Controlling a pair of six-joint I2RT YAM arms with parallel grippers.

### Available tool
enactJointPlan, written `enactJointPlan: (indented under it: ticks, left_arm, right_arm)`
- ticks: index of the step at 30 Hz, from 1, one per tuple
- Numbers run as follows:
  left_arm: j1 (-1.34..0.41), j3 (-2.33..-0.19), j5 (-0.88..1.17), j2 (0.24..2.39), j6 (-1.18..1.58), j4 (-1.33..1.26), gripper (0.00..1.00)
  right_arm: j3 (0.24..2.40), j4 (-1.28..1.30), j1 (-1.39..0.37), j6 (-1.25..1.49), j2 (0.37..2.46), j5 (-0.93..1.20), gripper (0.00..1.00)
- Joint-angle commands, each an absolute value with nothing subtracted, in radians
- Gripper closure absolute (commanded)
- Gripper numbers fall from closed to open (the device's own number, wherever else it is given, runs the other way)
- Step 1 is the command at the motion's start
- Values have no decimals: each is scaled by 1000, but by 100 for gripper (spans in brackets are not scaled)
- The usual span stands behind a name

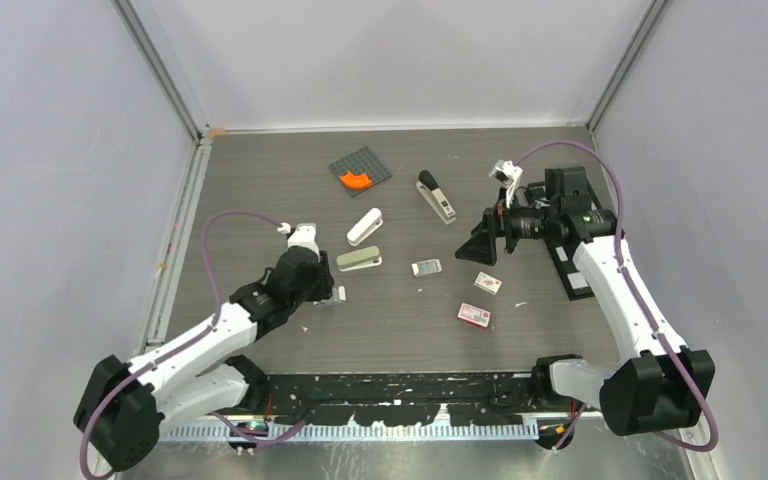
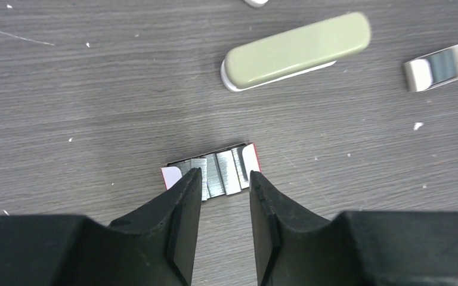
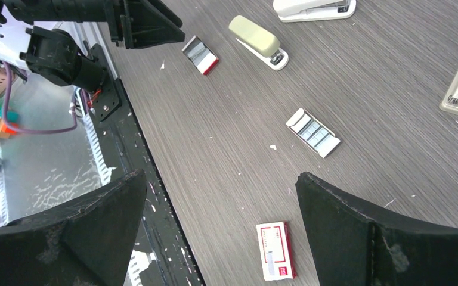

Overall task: Unload the staples from the stapler
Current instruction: Place the staple in the staple box.

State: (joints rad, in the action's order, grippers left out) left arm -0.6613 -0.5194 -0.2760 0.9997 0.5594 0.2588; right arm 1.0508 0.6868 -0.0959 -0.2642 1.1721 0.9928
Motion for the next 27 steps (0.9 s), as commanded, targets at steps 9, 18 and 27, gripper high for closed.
enactJointPlan:
  ticks: [9,18,27]
  left_arm:
    - [-590,-361,-223,769,644,167,56]
    - [-457,-290,-95,725,712,128,57]
    - [-442,-258,-106,624,738,171,56]
  right_arm:
    - [1070,747,-84,-355,1158,1042,1]
    - [1058,761,-84,-388,1161,1053,0]
    - [1037,779,-84,-430,1165,1089,0]
